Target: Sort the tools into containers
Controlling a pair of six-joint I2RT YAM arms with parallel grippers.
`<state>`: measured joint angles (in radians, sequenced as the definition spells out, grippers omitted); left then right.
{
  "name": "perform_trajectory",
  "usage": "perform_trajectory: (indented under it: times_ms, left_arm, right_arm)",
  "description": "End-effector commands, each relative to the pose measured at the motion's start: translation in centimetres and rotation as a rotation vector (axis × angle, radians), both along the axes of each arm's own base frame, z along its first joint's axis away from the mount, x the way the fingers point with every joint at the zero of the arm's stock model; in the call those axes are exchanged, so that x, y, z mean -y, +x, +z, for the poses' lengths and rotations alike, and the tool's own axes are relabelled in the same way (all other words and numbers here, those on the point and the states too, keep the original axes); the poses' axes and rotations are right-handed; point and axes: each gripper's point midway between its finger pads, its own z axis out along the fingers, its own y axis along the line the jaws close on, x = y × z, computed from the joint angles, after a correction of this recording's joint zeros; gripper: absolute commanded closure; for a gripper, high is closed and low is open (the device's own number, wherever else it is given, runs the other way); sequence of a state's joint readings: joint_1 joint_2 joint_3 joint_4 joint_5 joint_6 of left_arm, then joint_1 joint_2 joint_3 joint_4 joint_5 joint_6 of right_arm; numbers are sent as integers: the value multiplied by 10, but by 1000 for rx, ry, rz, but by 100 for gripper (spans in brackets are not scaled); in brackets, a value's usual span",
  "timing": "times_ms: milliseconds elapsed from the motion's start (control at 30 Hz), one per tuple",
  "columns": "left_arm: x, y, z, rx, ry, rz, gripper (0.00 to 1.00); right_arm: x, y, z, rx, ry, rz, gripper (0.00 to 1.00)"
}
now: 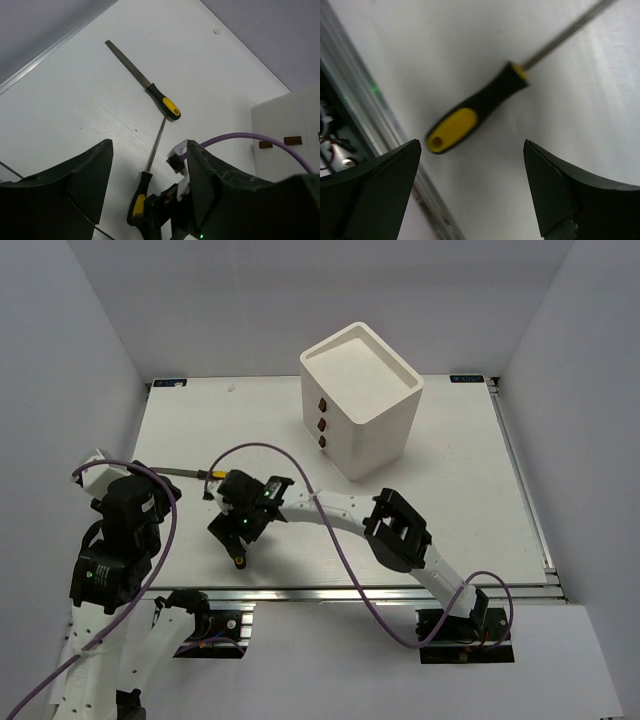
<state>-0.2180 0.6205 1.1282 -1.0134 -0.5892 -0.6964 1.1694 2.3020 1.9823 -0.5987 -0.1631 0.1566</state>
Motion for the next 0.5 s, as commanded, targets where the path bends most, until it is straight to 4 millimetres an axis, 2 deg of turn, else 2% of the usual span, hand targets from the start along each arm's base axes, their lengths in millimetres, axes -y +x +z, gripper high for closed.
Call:
perform_trajectory:
  times_ms: [0, 67, 167, 233, 267, 400, 467]
  left_arm:
    - [-10, -15, -2, -48, 37, 30, 30]
    - [-11, -21, -2, -45, 36, 31, 29]
    - [-13, -27, 0, -31, 29, 31, 29]
    - [-12, -30, 2, -24, 25, 24, 30]
    - [-12, -32, 2, -24, 23, 22, 30]
    - [-12, -36, 2, -28, 21, 15, 30]
    - [-11, -37, 2, -27, 17, 9, 30]
  right_arm:
    - [-21, -14, 21, 9, 56, -48, 12]
    - [-25, -22, 17, -4, 53, -58, 15]
    - [-27, -22, 6, 31, 28, -101, 20]
    - [-23, -11, -9, 106, -18, -153, 23]
    - [-21, -12, -17, 118, -38, -159, 24]
    - [-16, -8, -32, 149, -74, -185, 25]
    - [-20, -3, -38, 165, -73, -198, 26]
